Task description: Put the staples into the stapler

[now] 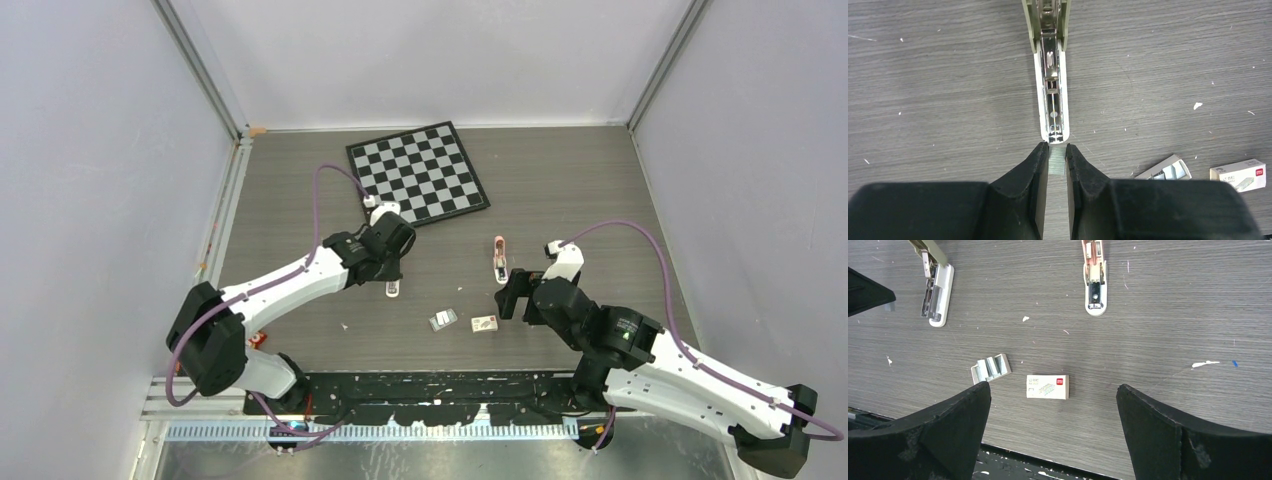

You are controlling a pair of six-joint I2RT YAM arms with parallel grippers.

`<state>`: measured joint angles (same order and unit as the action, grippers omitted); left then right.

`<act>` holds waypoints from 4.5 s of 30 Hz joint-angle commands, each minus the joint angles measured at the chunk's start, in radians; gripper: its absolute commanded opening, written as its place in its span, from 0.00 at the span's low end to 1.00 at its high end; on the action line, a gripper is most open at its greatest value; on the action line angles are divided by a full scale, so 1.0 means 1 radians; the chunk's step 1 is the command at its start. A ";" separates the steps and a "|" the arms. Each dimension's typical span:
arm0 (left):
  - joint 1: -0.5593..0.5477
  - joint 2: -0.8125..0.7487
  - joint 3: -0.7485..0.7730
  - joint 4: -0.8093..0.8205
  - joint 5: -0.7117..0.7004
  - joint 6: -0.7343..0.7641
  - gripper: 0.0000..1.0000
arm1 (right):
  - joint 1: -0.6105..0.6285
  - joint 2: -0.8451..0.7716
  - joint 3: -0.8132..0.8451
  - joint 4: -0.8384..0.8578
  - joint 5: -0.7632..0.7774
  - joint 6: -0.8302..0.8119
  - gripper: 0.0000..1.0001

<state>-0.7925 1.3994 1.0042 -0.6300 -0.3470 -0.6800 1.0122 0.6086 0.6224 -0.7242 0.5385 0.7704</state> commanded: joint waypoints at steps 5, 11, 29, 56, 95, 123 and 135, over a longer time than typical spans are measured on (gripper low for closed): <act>0.015 0.053 0.036 0.106 0.028 0.080 0.20 | -0.001 0.012 0.013 0.043 0.024 0.014 1.00; 0.022 0.080 0.030 0.114 0.031 0.087 0.20 | -0.001 0.014 0.011 0.048 0.029 0.012 0.99; 0.044 0.118 -0.005 0.157 0.034 0.075 0.20 | -0.001 0.010 0.008 0.045 0.038 0.010 1.00; 0.045 0.168 -0.027 0.176 0.027 0.064 0.19 | -0.001 -0.003 0.001 0.035 0.049 0.007 1.00; 0.054 0.115 -0.001 0.126 -0.026 0.078 0.17 | 0.000 -0.003 0.004 0.032 0.053 0.001 1.00; 0.064 0.139 -0.046 0.183 0.012 0.087 0.17 | 0.000 0.000 -0.005 0.037 0.052 0.003 1.00; 0.064 0.158 -0.061 0.206 0.025 0.078 0.17 | 0.000 0.004 -0.004 0.039 0.052 0.001 1.00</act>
<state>-0.7326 1.5448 0.9585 -0.4656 -0.3283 -0.5976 1.0122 0.6094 0.6117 -0.7120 0.5602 0.7696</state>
